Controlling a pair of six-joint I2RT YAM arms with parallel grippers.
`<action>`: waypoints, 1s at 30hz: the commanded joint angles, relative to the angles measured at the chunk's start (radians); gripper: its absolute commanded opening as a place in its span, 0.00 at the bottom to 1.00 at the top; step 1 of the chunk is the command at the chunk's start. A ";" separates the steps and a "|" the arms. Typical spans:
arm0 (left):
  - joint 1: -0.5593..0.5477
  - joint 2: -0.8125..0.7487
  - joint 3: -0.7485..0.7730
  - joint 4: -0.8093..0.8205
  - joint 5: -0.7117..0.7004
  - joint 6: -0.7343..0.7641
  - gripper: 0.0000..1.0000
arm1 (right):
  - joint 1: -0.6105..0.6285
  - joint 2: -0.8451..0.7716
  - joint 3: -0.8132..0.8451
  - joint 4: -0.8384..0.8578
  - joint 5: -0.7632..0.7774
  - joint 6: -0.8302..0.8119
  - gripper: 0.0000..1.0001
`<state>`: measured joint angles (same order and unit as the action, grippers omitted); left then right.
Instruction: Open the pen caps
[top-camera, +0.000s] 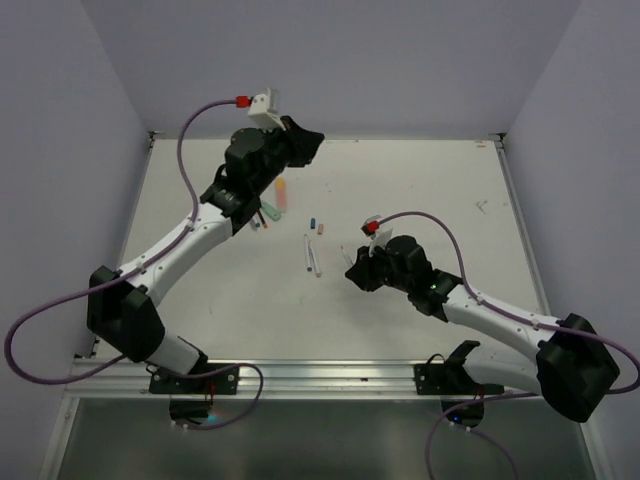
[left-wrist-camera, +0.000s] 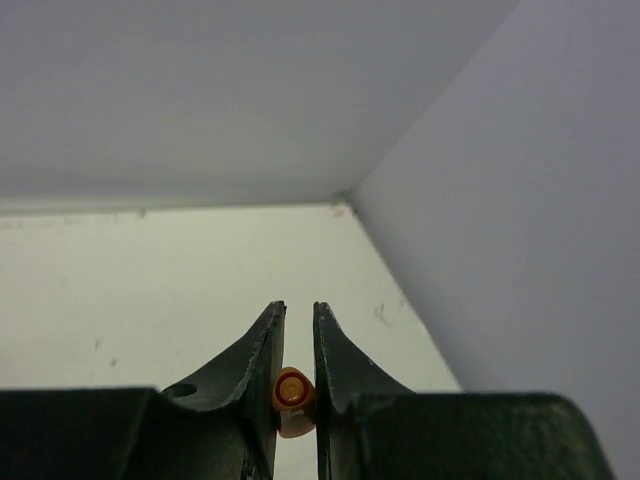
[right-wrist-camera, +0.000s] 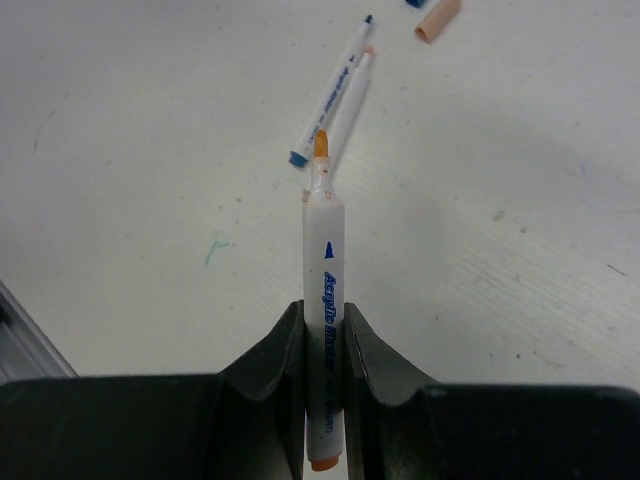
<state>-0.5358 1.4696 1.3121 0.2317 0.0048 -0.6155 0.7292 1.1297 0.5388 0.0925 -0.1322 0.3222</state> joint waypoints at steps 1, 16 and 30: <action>-0.044 0.127 0.091 -0.343 0.047 0.048 0.00 | -0.020 -0.034 0.046 -0.056 0.150 0.055 0.00; -0.142 0.570 0.391 -0.772 -0.115 0.092 0.06 | -0.036 0.041 0.084 -0.125 0.210 0.143 0.00; -0.145 0.724 0.440 -0.795 -0.164 0.094 0.08 | -0.036 0.047 0.069 -0.117 0.190 0.146 0.00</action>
<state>-0.6773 2.1906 1.7004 -0.5495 -0.1299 -0.5514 0.6991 1.1717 0.5835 -0.0387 0.0605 0.4530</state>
